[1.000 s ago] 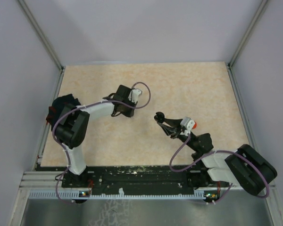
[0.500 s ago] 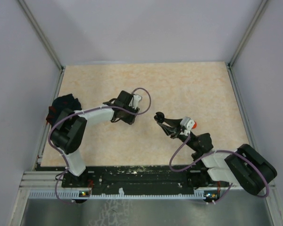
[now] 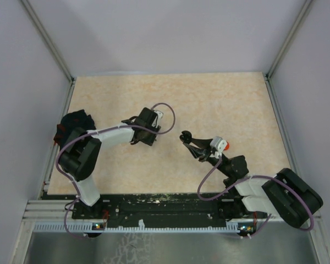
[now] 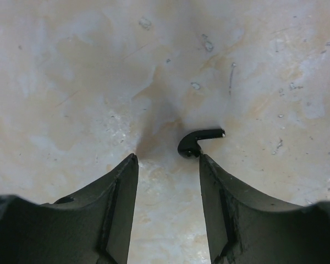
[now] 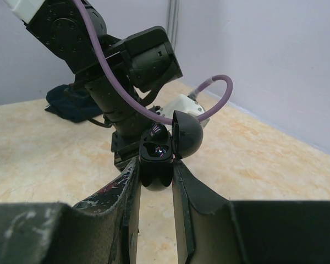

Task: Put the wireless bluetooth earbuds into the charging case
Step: Pick up the earbud from the center of the board.

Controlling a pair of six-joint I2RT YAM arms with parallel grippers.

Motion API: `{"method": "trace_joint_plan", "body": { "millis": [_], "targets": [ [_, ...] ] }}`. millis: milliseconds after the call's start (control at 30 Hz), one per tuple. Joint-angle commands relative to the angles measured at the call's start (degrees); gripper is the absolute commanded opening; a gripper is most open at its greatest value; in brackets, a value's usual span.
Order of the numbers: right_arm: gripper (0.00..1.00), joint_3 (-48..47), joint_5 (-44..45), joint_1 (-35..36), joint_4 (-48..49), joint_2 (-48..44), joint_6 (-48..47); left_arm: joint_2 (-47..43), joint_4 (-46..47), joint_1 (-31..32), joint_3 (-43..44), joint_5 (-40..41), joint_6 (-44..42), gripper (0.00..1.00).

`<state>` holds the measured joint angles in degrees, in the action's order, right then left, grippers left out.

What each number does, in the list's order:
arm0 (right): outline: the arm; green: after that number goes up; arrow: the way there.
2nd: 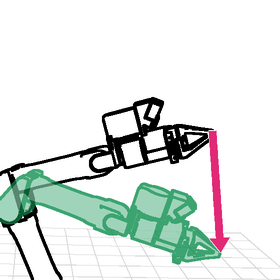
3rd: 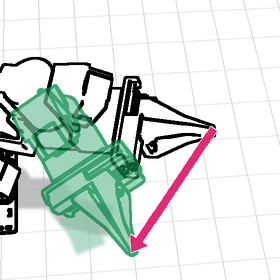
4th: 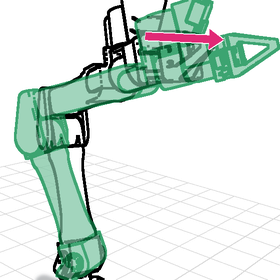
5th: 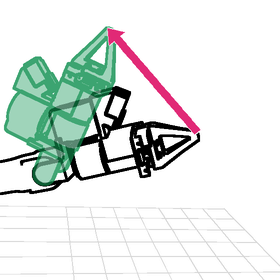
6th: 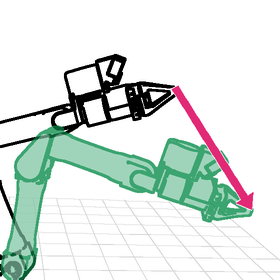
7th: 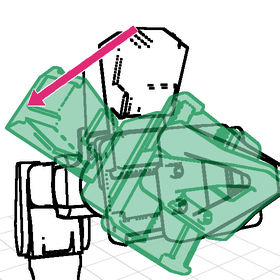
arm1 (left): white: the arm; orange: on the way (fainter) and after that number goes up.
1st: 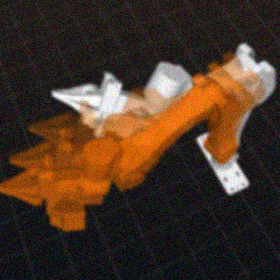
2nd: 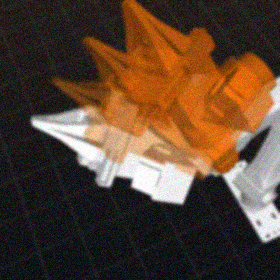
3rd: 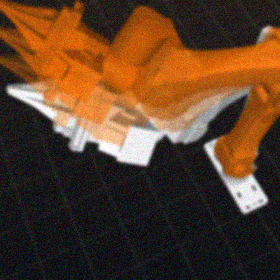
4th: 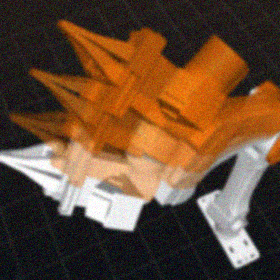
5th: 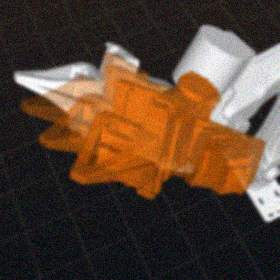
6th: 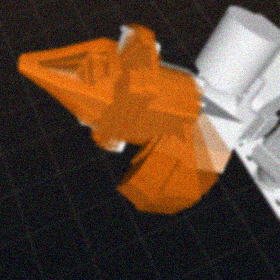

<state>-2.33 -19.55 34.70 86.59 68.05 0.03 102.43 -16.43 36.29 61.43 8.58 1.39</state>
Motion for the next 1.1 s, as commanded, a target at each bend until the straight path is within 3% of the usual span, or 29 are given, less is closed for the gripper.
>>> {"method": "trace_joint_plan", "body": {
  "millis": [0, 533, 700, 1067],
  "targets": [
    [0.00, -0.75, -0.14, 0.02, 3.24, -0.10, 0.23, -1.84, -2.06, -0.15, -0.55, 5.07, 1.57, 0.54],
    [0.00, -0.75, -0.06, 0.02, 3.06, -0.19, 0.23, -3.88, 0.44, -3.68, -1.18, 7.24, 6.64, 0.54],
    [0.00, -0.79, -0.20, -0.01, 3.02, -0.20, 0.32, -6.35, -1.43, -3.06, 0.01, 3.15, 11.59, 0.55],
    [0.00, -0.92, -0.23, 0.02, 2.98, 0.10, 0.34, -3.07, -0.79, 1.50, 2.43, 8.35, 14.32, 0.74]
  ]
}}
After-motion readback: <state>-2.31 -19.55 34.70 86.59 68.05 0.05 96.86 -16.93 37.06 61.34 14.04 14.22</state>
